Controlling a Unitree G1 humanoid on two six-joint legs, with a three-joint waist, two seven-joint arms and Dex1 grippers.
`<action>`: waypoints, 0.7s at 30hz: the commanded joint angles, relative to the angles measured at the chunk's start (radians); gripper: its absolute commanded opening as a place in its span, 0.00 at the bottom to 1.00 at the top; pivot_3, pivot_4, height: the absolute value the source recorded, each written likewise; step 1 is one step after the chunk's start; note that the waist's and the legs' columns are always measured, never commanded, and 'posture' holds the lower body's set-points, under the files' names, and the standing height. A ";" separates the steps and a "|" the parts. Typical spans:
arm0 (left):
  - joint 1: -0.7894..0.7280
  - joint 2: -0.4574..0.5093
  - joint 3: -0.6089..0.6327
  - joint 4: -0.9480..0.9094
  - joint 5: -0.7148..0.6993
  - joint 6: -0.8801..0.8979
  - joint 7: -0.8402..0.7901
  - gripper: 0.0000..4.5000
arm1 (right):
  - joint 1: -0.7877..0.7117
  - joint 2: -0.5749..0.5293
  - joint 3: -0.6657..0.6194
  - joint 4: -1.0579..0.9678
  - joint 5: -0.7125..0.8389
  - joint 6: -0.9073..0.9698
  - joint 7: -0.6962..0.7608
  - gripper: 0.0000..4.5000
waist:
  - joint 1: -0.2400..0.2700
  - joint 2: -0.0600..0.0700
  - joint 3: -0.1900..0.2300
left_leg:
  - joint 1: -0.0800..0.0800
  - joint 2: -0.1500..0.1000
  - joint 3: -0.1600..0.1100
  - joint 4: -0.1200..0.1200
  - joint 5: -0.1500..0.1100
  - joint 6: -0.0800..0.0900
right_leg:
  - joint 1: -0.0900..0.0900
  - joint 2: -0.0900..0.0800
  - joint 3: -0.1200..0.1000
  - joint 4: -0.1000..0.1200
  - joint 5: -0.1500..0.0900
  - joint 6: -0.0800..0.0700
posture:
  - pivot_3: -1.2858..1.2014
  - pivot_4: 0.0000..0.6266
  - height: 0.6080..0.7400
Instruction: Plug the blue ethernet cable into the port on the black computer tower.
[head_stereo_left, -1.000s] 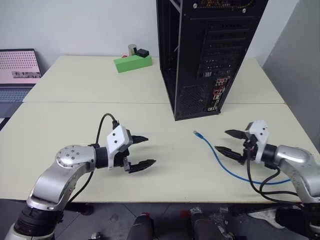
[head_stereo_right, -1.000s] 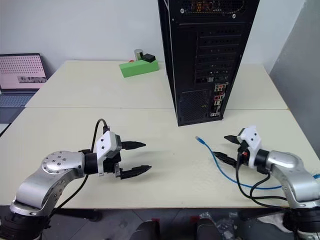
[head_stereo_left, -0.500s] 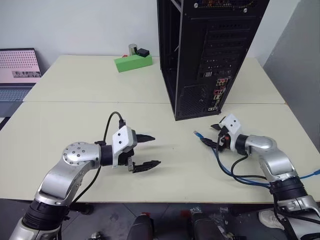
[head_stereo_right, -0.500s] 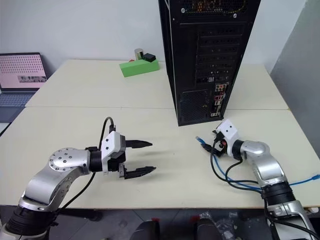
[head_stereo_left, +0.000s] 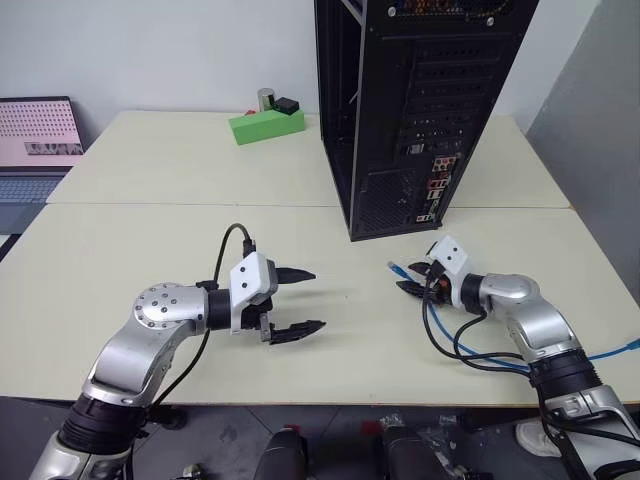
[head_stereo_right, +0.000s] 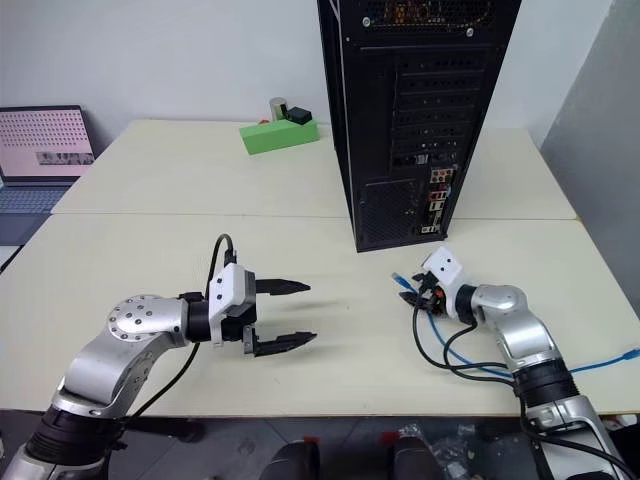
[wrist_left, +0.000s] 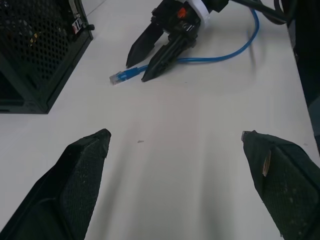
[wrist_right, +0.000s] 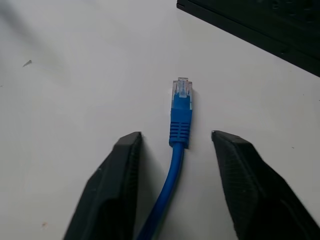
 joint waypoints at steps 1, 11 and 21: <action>-0.029 -0.001 -0.013 -0.002 0.010 -0.013 -0.013 1.00 | -0.010 -0.009 -0.003 0.012 -0.026 0.000 -0.003 0.28 | 0.000 0.000 0.000 | 0.000 0.000 0.000 0.000 0.000 0.000 | 0.000 0.000 0.000 0.000 0.000 0.000 | 0.52 0.24 1.00; -0.075 -0.026 -0.057 0.096 0.056 -0.038 -0.028 1.00 | -0.026 -0.037 0.047 -0.154 0.001 -0.013 0.137 0.02 | 0.001 0.000 0.000 | 0.000 0.000 0.000 0.000 0.000 0.000 | 0.000 0.000 0.000 0.000 0.000 0.000 | 0.52 0.24 1.00; -0.171 -0.071 -0.129 0.203 0.099 -0.107 -0.114 1.00 | -0.050 -0.058 0.136 -0.421 0.027 0.089 0.240 0.02 | 0.001 0.000 0.000 | -0.001 0.000 -0.001 0.000 0.000 0.000 | -0.001 0.000 -0.001 0.000 0.000 0.000 | 0.52 0.24 1.00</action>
